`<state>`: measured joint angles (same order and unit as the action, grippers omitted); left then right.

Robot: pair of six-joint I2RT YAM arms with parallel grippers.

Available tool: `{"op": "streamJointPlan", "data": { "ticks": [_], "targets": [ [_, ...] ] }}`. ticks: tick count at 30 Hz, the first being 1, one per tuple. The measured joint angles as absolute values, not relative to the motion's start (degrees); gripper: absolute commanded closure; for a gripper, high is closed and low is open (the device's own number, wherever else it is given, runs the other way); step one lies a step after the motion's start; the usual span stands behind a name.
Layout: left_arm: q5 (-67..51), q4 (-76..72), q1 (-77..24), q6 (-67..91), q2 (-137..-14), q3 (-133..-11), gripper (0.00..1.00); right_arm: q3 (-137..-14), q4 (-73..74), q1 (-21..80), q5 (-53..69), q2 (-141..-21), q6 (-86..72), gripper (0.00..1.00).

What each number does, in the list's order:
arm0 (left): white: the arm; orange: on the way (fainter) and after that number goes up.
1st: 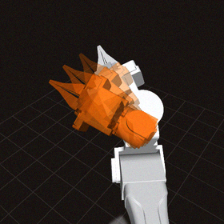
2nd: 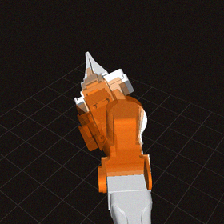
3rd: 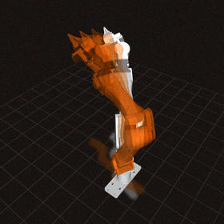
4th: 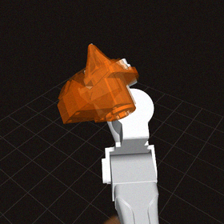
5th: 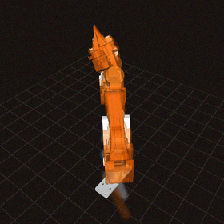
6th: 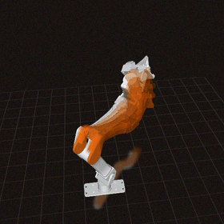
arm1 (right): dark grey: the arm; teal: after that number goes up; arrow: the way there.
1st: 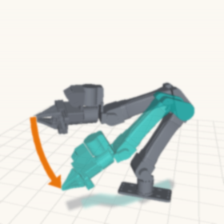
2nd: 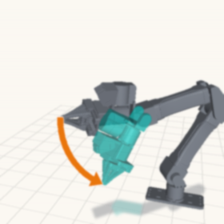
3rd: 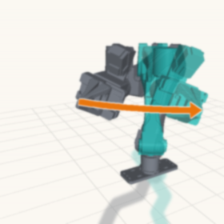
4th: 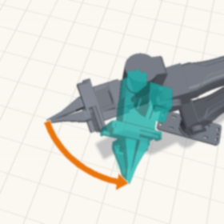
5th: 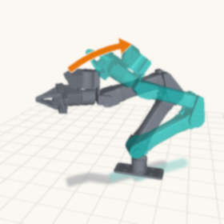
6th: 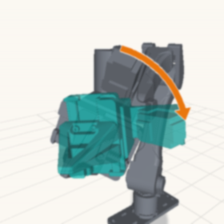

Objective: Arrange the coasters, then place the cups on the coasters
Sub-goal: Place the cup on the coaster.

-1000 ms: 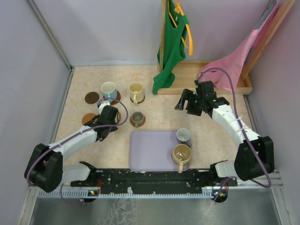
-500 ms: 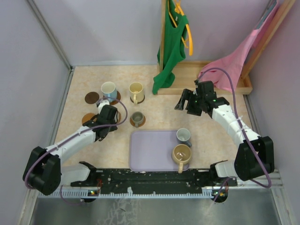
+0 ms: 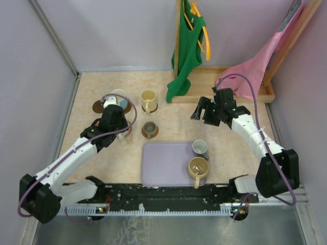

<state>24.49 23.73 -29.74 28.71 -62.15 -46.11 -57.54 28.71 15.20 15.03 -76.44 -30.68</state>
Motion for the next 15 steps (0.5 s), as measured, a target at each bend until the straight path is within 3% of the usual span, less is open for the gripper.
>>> {"op": "streamJointPlan", "data": {
  "ticks": [15],
  "targets": [
    [22.5, 24.0, -39.3, 28.9, -64.8, -47.9, 0.59, -57.4, 32.8, 15.2, 12.6, -70.9, -29.6, 0.2]
  ]
}}
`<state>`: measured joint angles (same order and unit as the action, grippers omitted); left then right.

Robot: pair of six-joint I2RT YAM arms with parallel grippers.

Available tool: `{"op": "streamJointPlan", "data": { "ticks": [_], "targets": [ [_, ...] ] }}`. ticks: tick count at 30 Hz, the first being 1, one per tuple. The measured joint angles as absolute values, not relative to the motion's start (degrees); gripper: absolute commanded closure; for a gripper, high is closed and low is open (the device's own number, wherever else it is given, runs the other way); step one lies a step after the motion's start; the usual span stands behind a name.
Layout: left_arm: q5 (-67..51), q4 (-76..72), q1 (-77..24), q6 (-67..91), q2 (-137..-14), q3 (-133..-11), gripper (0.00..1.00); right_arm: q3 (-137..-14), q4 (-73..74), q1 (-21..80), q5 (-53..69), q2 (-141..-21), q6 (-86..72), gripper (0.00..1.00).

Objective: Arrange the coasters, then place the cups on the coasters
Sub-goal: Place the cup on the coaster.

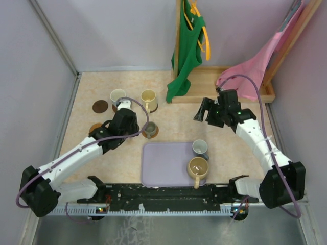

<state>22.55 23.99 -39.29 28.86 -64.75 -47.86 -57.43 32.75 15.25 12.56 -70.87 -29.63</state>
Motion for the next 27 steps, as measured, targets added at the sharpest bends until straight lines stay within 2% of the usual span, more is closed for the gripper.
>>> {"op": "streamJointPlan", "data": {
  "ticks": [11, 17, 23, 27],
  "targets": [
    [21.3, 22.3, -39.9, 28.2, -65.1, -47.9, 0.6, -57.4, 40.6, 17.5, 8.6, -64.4, -28.9, 0.19],
    [20.8, 21.1, -44.4, 28.1, -66.9, -48.2, 0.6, -56.6, 43.0, 17.6, 6.8, -61.2, -29.5, 0.19],
    [21.0, 20.8, -52.2, 29.7, -70.6, -49.9, 0.6, -55.7, 44.2, 17.6, 6.0, -60.7, -30.5, 0.23],
    [21.0, 20.6, -54.3, 30.6, -71.6, -50.0, 0.6, -55.1, 45.3, 18.0, 5.7, -59.7, -30.6, 0.3]
  ]
}}
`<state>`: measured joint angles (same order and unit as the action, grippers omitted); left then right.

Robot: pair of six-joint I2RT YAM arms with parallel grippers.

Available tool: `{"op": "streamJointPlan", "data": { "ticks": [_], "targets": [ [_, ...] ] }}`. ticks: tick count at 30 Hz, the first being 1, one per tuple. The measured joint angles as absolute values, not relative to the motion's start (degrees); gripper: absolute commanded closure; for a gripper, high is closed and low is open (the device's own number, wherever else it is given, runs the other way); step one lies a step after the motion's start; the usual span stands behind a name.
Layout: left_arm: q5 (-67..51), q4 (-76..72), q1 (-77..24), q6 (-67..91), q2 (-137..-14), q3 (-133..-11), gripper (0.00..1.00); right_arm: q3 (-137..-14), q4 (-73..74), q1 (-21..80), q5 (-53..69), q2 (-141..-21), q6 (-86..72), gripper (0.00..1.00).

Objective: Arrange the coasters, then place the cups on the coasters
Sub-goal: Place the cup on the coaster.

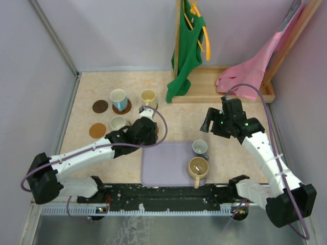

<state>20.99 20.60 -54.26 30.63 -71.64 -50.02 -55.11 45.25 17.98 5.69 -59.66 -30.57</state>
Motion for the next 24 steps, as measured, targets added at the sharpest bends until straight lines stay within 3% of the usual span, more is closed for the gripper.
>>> {"op": "streamJointPlan", "data": {
  "ticks": [8, 24],
  "targets": [
    [21.9, 20.1, -54.3, 30.8, -71.6, -50.0, 0.59, -54.8, 49.5, 22.2, 4.7, -56.8, -30.9, 0.44],
    [23.0, 18.6, -54.3, 29.9, -70.8, -49.2, 0.58, -49.1, 55.1, 29.4, 1.1, -51.5, -36.6, 0.58]
  ]
}}
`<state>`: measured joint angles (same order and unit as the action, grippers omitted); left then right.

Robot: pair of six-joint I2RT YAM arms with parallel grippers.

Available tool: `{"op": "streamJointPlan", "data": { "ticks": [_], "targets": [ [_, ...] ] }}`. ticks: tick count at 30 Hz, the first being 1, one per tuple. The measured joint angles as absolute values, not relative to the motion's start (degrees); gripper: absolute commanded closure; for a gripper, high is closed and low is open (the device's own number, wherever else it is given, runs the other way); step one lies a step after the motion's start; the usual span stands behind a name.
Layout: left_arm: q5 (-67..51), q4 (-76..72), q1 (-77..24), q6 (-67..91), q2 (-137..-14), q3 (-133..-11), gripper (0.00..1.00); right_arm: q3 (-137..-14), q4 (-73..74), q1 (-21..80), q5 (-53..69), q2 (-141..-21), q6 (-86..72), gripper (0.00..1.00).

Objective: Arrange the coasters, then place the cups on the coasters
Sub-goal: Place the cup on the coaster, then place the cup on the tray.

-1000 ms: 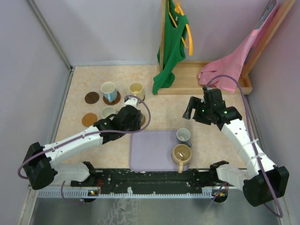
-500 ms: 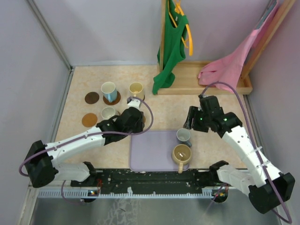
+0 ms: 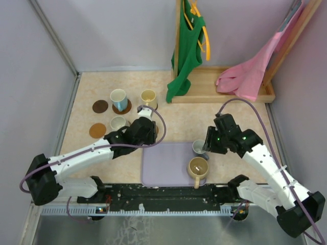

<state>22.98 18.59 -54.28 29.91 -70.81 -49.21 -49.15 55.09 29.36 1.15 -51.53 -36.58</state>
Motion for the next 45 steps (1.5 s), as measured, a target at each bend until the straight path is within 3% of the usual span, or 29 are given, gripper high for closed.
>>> {"op": "streamJointPlan", "data": {
  "ticks": [14, 45],
  "targets": [
    [23.4, 18.4, -54.3, 29.7, -69.2, -47.8, 0.57, -45.3, 56.6, 29.5, -0.3, -51.9, -37.5, 0.64],
    [24.1, 18.4, -54.3, 29.8, -69.1, -47.0, 0.56, -42.2, 50.9, 32.1, -0.2, -59.7, -37.8, 0.64]
  ]
}}
